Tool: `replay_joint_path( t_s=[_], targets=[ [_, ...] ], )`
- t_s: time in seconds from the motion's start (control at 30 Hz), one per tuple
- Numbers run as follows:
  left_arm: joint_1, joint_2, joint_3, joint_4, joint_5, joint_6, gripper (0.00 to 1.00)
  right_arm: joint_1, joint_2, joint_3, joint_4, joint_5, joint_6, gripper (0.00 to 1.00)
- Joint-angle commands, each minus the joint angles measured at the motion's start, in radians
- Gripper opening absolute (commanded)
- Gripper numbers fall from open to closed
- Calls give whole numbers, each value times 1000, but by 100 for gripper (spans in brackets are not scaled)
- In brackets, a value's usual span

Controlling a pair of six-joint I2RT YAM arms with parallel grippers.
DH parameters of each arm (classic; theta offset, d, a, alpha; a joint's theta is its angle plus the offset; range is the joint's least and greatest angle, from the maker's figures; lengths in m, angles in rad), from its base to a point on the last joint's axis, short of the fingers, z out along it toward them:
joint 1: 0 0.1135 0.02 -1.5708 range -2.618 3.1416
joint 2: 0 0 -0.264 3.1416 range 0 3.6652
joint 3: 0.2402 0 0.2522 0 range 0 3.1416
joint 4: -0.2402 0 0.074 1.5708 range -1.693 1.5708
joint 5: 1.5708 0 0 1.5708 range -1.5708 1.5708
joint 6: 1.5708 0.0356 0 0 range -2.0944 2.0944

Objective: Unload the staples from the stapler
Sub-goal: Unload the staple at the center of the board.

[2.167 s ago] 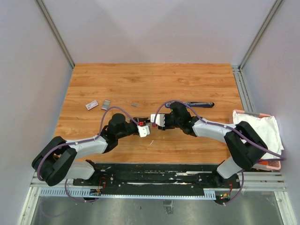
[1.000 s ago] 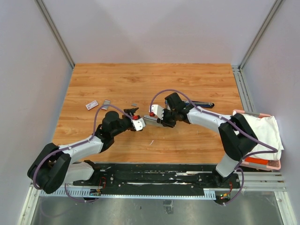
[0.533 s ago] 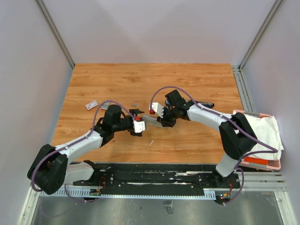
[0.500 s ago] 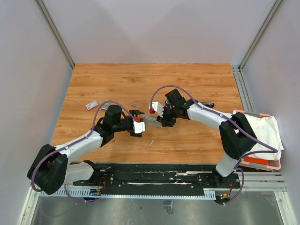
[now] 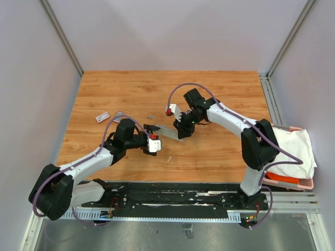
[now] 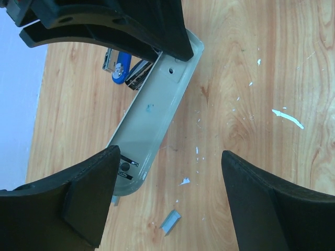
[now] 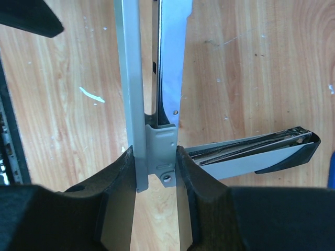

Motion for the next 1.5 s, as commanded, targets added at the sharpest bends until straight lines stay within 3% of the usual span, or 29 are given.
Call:
replay_joint_path(
  t_s=[0.0, 0.43, 0.83, 1.17, 1.47],
  targets=[
    [3, -7, -1, 11, -13, 26, 83, -8, 28, 59, -162, -103, 32, 1],
    [3, -28, -10, 36, -26, 29, 84, -11, 157, 243, -439, -174, -13, 0],
    [3, -33, 2, 50, -44, 15, 84, -14, 132, 269, -460, -169, -16, 1],
    [3, -36, 1, 64, -60, -12, 85, -13, 60, 149, -291, 16, -30, 1],
    [25, -37, 45, -34, -40, -20, 86, -9, -102, -162, 112, 125, -30, 1]
  ],
)
